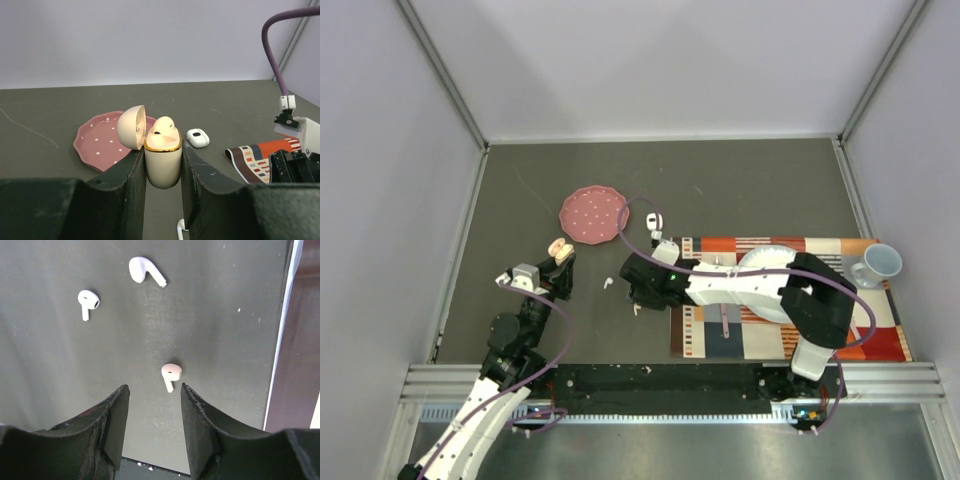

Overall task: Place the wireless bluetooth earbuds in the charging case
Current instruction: Pick up the left earbud from the center of the board.

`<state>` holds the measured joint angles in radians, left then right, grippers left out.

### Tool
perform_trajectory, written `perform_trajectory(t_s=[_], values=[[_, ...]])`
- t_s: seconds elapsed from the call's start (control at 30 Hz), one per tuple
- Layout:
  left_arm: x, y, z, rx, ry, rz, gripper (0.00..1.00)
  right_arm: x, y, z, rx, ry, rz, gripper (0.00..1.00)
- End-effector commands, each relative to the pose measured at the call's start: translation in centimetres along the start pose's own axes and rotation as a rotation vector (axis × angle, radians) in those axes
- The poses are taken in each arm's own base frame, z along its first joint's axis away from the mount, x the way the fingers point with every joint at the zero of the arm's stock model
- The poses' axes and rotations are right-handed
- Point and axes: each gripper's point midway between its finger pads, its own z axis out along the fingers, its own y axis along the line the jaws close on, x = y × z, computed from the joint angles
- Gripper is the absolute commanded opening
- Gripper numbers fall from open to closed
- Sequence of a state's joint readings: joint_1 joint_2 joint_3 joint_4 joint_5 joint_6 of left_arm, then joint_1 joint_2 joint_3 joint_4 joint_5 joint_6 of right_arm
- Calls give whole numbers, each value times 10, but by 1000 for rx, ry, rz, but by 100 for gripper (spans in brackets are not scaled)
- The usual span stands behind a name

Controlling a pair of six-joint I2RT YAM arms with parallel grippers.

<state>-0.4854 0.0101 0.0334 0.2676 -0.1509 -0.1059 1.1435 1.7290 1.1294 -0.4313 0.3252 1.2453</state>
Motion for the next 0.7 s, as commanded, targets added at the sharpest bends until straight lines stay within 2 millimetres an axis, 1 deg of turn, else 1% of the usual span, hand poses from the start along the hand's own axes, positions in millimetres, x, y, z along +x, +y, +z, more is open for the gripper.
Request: perform_trajectory(t_s=[0.0, 0.17, 0.43, 0.5, 0.67], values=[[-41, -2, -6, 7, -167, -28, 0, 11, 18, -1, -27, 56, 40, 45], [-40, -1, -6, 4, -165, -30, 0, 19, 12, 8, 4, 74, 61, 43], [-41, 1, -7, -4, -169, -24, 0, 18, 9, 17, 31, 57, 80, 39], [-42, 1, -7, -5, -170, -24, 0, 17, 9, 18, 34, 51, 84, 37], [-42, 1, -7, -7, -170, -23, 0, 10, 9, 20, 41, 13, 92, 36]])
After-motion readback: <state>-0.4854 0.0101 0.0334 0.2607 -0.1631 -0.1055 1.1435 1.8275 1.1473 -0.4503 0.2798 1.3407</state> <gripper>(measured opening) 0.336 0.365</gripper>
